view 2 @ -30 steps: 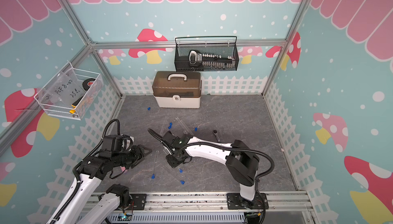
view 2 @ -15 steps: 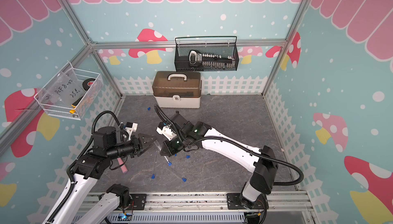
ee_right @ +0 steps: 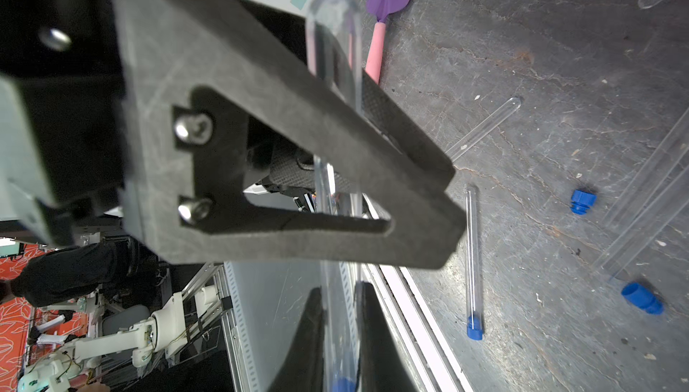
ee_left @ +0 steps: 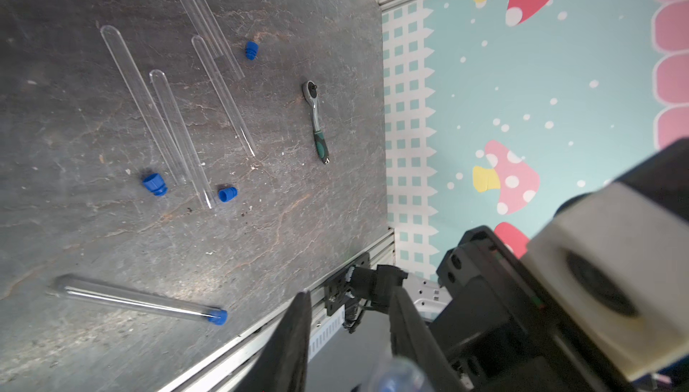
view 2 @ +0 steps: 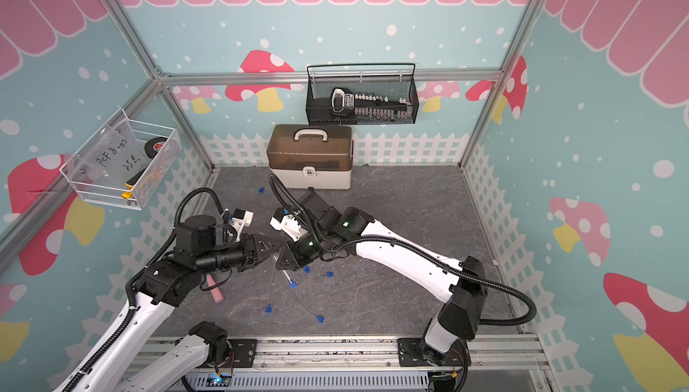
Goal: Remove stoppers from test tubes
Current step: Pick up the test tube at the center of the board.
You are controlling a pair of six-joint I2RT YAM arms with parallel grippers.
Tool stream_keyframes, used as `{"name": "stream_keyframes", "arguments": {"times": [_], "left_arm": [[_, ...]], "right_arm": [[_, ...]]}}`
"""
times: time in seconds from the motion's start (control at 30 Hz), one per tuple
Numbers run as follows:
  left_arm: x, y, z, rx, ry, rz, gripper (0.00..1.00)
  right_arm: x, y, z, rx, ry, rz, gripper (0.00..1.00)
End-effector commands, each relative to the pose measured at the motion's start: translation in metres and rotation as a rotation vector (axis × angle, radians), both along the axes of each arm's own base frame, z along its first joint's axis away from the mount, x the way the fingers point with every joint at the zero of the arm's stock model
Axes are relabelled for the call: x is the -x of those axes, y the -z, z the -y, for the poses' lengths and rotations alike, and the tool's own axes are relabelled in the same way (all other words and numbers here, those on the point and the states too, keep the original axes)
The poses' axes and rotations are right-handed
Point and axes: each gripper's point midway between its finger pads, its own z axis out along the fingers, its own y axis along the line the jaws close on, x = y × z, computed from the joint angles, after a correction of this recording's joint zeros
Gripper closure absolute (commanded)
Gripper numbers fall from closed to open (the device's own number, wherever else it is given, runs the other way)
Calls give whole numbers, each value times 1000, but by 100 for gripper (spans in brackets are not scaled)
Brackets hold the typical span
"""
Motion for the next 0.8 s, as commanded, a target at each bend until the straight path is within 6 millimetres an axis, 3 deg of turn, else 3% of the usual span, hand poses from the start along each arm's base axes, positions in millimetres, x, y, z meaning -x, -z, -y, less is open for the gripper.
{"name": "stream_keyframes", "arguments": {"times": [0.0, 0.1, 0.17, 0.33, 0.53, 0.6, 0.77], "left_arm": [[-4, -14, -3, 3, -27, 49, 78], [-6, -14, -2, -1, -31, 48, 85], [-7, -15, -3, -4, -38, 51, 100], [-17, -22, -3, 17, -71, 64, 100], [-42, -33, -3, 95, -180, 49, 100], [-51, -38, -2, 145, -212, 36, 100], [-67, -55, -5, 237, -295, 32, 100]], "right_arm": [[5, -11, 1, -21, -20, 5, 87], [5, -10, 0, -18, -27, 3, 86], [4, -10, 0, -18, -24, 6, 80], [-16, -21, 12, -28, 58, 36, 59], [-54, -50, 62, -141, 354, 40, 50], [-57, -53, 73, -222, 425, -21, 48], [-46, -52, 76, -369, 474, -150, 44]]}}
